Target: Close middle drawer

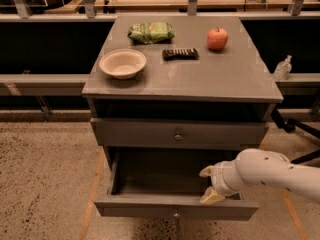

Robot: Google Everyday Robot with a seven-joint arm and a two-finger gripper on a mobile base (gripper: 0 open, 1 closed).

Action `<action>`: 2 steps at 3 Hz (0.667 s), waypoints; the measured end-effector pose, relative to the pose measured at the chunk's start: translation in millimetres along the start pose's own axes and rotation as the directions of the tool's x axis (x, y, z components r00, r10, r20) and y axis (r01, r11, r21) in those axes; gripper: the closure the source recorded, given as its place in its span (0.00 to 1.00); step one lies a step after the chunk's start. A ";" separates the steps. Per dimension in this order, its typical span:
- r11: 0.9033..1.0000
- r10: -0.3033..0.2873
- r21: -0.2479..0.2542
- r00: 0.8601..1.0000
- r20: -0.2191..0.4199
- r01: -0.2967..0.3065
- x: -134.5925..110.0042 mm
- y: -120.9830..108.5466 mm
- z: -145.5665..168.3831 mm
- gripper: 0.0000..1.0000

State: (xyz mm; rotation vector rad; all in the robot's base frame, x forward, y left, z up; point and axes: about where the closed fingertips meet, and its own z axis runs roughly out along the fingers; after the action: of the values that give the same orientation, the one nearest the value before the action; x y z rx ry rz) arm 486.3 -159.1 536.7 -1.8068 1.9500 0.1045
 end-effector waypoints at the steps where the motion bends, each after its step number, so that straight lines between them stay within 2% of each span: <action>1: 0.999 0.030 -0.038 0.999 0.034 -0.029 -9.9 -6.2 -25.5 0.11; 2: 0.996 0.057 -0.067 0.997 0.053 -0.053 -14.6 5.0 -31.4 0.33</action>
Offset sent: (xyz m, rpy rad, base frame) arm -0.0381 0.0075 0.0288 0.1043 0.1196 -0.0221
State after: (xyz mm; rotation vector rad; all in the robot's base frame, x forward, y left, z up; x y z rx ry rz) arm 472.7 -156.6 568.8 -1.7721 1.9791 0.2362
